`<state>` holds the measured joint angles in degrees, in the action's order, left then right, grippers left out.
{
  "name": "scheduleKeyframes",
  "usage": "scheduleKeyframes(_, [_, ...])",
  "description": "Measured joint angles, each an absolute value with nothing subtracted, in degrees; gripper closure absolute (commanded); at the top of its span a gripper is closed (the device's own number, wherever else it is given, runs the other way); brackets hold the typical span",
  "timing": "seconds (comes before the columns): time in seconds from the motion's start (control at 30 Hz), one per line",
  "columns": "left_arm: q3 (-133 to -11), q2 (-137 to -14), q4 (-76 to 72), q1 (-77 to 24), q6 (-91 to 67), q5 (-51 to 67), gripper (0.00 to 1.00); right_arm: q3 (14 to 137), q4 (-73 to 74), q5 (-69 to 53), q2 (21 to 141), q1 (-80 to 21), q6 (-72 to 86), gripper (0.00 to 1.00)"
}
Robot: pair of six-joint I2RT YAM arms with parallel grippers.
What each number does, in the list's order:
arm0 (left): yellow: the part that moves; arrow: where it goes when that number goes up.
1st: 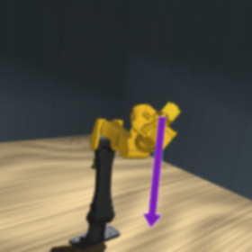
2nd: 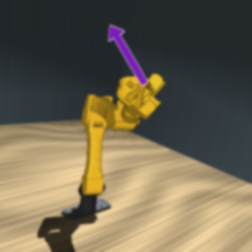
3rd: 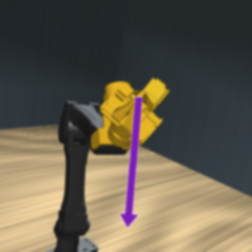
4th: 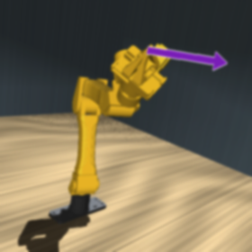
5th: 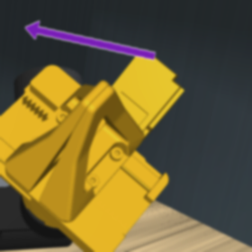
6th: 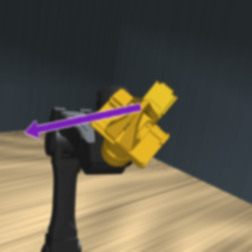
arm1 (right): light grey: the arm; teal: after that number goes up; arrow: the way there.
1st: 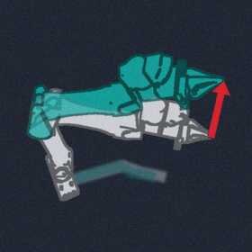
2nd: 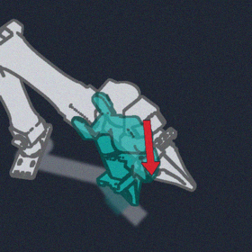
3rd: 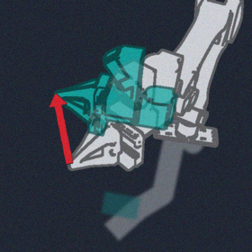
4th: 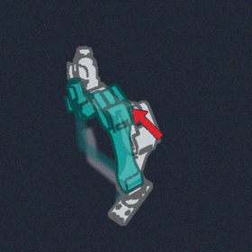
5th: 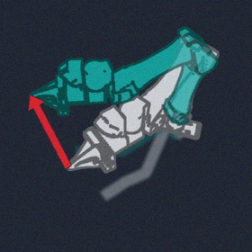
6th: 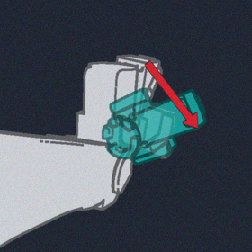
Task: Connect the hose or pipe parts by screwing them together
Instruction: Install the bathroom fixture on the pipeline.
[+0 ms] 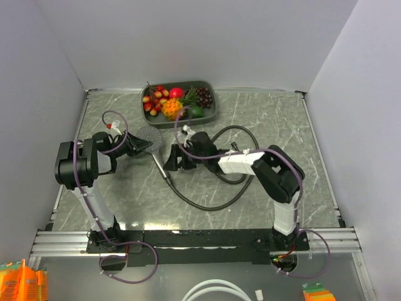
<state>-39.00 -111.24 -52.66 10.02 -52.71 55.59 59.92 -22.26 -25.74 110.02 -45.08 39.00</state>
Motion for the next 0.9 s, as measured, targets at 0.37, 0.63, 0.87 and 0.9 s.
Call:
scheduleKeyframes(0.37, [-39.0, -111.24, -52.56, 10.04, -52.62, 55.64, 0.99, 76.01, 13.43, 8.45, 105.65, -62.63, 16.97, 0.32])
scheduleKeyframes(0.63, [-39.0, -111.24, -52.53, 10.04, -52.62, 55.64, 0.99, 82.21, 21.3, 16.64, 111.46, -65.87, 14.2, 0.4])
scheduleKeyframes(0.87, [-39.0, -111.24, -52.42, 10.04, -52.62, 55.64, 0.99, 82.91, 21.91, 17.47, 115.81, -65.84, 14.09, 0.45])
scheduleKeyframes(0.9, [-39.0, -111.24, -52.42, 10.04, -52.62, 55.64, 0.99, 82.91, 21.87, 17.39, 116.22, -65.84, 14.09, 0.46])
